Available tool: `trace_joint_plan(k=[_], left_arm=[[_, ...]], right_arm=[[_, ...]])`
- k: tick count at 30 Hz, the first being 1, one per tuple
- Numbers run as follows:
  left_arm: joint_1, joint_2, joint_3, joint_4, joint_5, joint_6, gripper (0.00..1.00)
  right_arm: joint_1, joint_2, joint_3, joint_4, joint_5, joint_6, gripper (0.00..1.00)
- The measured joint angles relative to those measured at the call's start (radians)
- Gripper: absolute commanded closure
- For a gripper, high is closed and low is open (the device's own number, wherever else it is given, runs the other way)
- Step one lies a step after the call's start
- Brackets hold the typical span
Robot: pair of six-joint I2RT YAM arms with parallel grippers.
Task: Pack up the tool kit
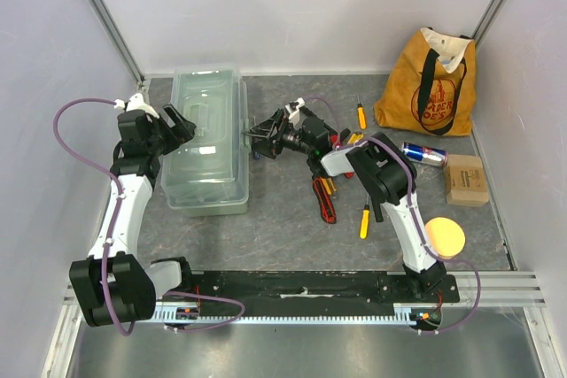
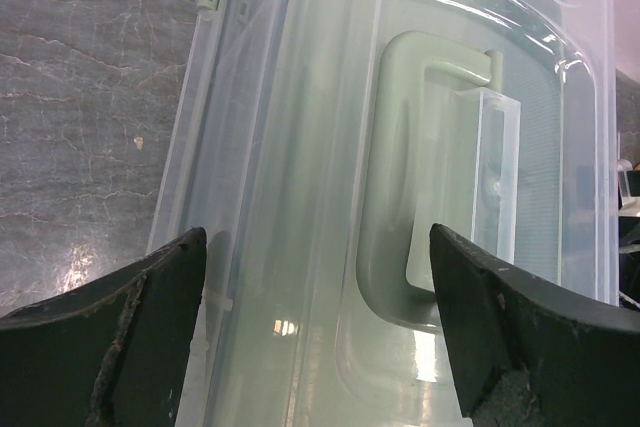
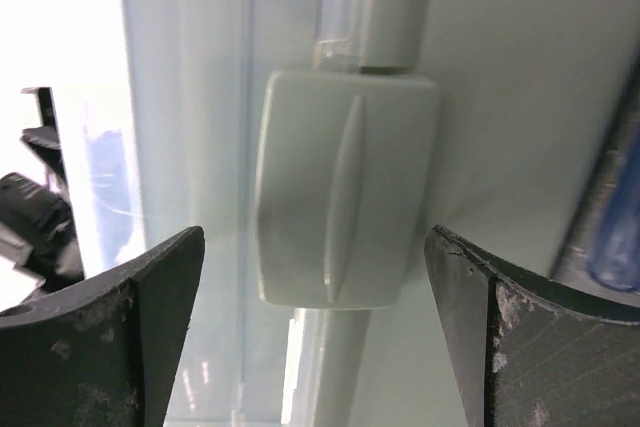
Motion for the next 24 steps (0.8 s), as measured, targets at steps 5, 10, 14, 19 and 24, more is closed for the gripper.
trace_joint_plan(k=[5, 10, 14, 19, 24], left_arm=[[0.0, 0.0, -0.006, 0.01, 0.005, 0.001, 0.08], [0.002, 0.0, -0.011, 0.02, 0.014, 0.002, 0.11], [0.002, 0.0, -0.019, 0.04, 0.018, 0.002, 0.14], [0.002, 0.0, -0.034, 0.074, 0.009, 0.002, 0.16], [0.002, 0.0, -0.046, 0.099, 0.003, 0.002, 0.17]], right_arm=[[0.005, 0.045, 0.02, 0.13, -0.038, 0.082, 0.14], [0.002, 0.069, 0.03, 0.122, -0.046, 0.079, 0.5], [0.002, 0.081, 0.045, 0.119, -0.056, 0.071, 0.74], [0.001, 0.077, 0.074, 0.054, -0.061, 0.033, 0.84], [0.001, 0.052, 0.077, -0.015, -0.049, -0.011, 0.89]])
